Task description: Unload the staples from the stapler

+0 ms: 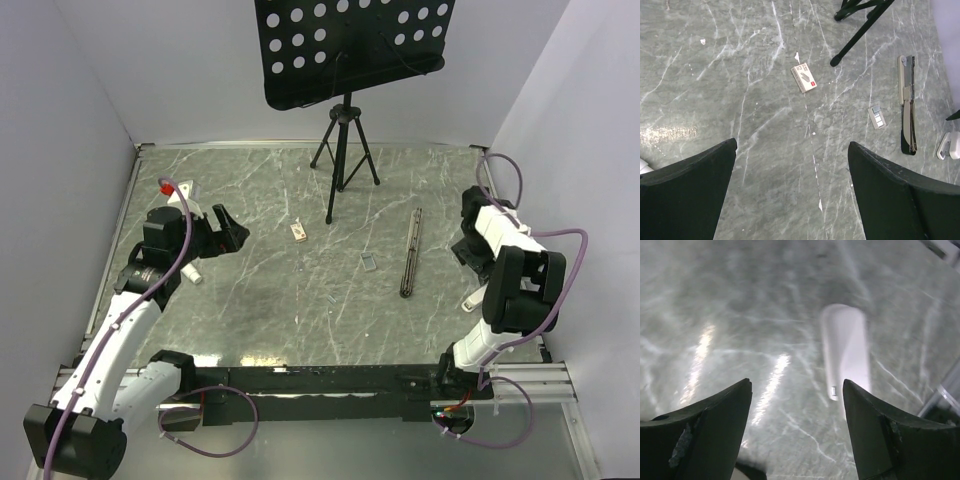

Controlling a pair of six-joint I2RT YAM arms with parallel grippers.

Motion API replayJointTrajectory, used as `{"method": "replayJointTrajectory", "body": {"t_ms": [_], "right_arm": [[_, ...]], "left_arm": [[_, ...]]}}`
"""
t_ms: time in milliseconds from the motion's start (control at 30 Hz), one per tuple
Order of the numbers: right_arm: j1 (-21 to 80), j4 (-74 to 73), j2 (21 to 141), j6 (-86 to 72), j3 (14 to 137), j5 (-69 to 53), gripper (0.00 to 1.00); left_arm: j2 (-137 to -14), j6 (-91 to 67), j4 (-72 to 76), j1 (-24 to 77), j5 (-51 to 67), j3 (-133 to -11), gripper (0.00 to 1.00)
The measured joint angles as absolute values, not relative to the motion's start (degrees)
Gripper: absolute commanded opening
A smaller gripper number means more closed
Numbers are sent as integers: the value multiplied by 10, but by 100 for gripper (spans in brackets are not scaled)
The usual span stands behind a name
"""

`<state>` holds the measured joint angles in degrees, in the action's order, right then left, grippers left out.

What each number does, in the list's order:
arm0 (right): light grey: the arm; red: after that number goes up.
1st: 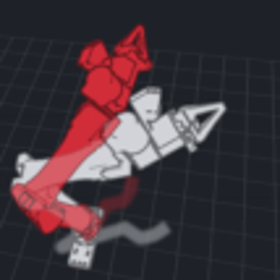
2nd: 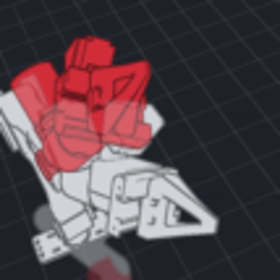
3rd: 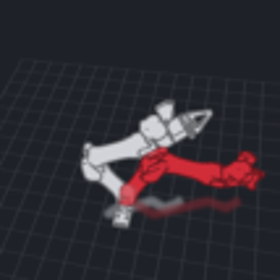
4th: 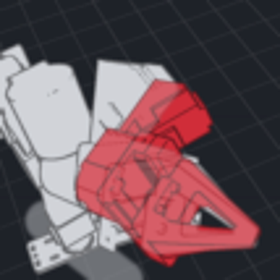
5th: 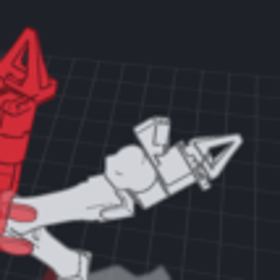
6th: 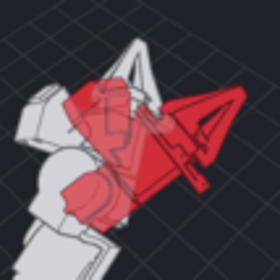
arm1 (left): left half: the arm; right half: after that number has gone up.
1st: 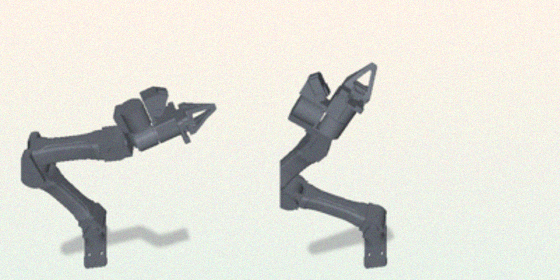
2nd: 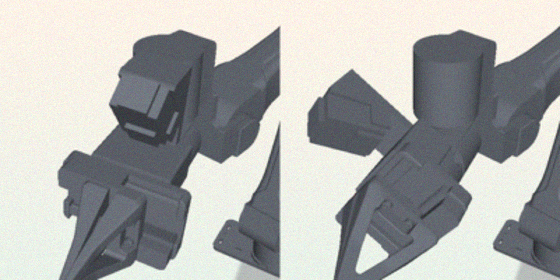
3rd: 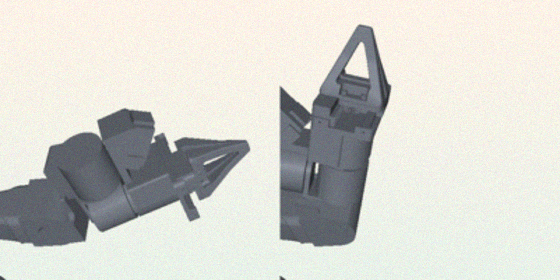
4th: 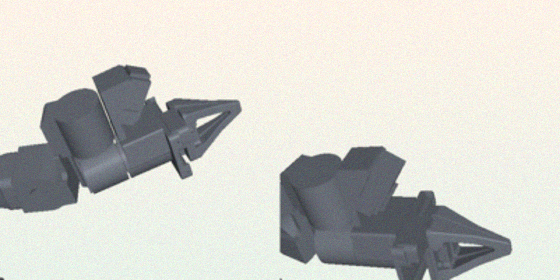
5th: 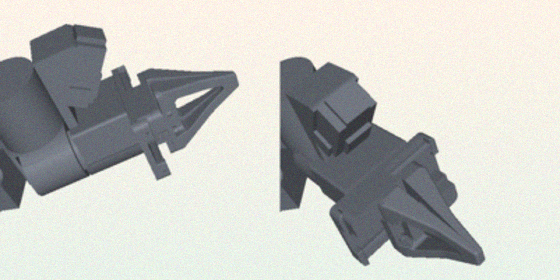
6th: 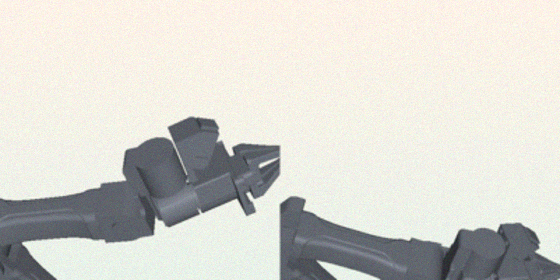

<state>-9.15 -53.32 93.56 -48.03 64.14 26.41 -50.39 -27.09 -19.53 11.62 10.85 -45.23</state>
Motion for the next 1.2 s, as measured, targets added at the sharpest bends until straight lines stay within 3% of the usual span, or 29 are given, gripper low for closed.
{"method": "replayJointTrajectory", "body": {"t_ms": [467, 667, 733, 767, 867, 1033, 1200], "right_arm": [[-128, -605, 938, -586, 632, 291, 80], [-128, -598, 960, -591, 620, 291, 74], [-128, -595, 968, -591, 616, 291, 66], [-128, -594, 971, -592, 614, 291, 56], [-128, -598, 972, -590, 607, 297, 46], [-130, -593, 972, -588, 597, 304, 41], [-130, -591, 971, -586, 597, 305, 29]], "left_arm": [[-505, -271, -195, 118, 113, -452, 97], [-505, -271, -195, 118, 114, -452, 97], [-506, -271, -195, 118, 114, -452, 97], [-507, -271, -195, 118, 114, -452, 97], [-511, -271, -195, 119, 116, -452, 97], [-514, -271, -195, 119, 121, -452, 99], [-515, -270, -195, 120, 123, -452, 99]]}}
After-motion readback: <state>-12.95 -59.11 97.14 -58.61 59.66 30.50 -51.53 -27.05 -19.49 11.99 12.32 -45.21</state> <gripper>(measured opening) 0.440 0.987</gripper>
